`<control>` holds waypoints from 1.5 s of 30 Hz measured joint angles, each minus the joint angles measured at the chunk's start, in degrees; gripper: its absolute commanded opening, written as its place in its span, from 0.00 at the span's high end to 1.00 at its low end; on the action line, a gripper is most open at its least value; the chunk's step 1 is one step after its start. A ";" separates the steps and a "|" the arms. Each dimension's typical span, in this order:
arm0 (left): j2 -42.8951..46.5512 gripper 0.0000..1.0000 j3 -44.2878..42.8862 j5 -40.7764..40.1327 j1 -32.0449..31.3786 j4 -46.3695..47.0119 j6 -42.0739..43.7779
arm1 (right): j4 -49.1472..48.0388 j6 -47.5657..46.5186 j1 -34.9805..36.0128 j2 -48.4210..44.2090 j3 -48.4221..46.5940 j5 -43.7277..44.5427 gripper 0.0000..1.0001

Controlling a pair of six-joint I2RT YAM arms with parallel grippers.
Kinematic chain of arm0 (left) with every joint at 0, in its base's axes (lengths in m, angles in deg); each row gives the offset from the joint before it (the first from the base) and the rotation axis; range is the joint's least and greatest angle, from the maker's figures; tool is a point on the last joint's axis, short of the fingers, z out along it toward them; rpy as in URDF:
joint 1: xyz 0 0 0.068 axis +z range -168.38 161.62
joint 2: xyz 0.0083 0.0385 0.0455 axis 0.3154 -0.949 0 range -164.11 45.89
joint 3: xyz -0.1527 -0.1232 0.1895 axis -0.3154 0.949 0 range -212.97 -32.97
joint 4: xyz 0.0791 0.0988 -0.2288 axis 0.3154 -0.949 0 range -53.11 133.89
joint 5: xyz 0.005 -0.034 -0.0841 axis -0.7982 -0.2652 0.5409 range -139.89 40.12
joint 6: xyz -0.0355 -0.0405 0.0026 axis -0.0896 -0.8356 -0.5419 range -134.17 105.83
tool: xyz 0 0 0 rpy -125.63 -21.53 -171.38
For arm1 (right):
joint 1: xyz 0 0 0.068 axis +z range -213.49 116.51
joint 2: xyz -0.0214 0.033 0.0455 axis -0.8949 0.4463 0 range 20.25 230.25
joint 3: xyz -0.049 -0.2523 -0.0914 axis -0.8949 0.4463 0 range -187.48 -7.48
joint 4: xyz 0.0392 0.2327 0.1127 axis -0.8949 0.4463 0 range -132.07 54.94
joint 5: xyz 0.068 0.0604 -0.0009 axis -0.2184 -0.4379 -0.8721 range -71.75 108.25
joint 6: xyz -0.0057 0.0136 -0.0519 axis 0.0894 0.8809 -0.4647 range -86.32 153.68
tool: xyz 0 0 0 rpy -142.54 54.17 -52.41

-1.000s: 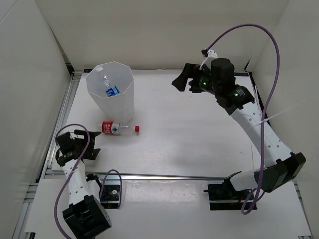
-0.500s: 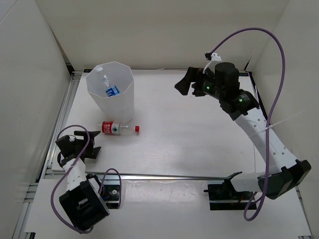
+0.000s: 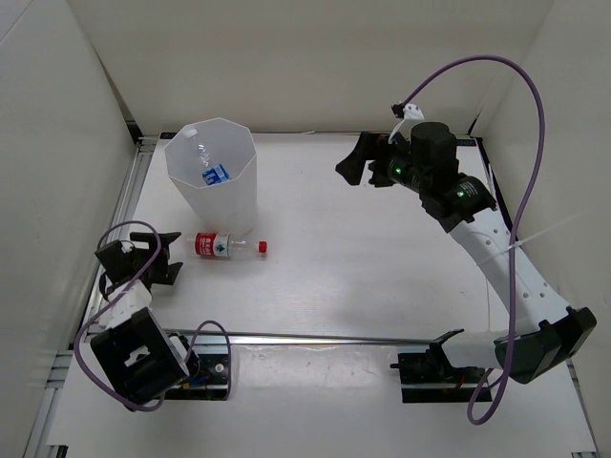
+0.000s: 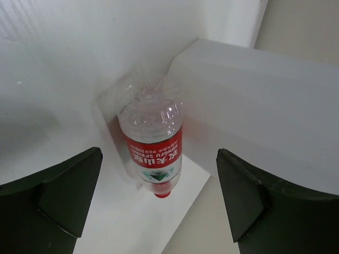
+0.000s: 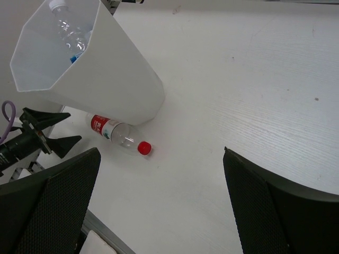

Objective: Put the plastic bottles in the bin

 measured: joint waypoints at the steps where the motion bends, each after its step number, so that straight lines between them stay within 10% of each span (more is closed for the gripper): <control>1: -0.76 0.00 -0.28 0.00 -0.02 0.74 -0.04 | -0.04 -0.09 0.00 0.00 0.00 0.11 0.00; 45: -26.64 0.11 -10.80 2.78 -10.60 8.39 0.15 | -2.95 -4.24 -1.60 -1.38 4.63 8.72 0.00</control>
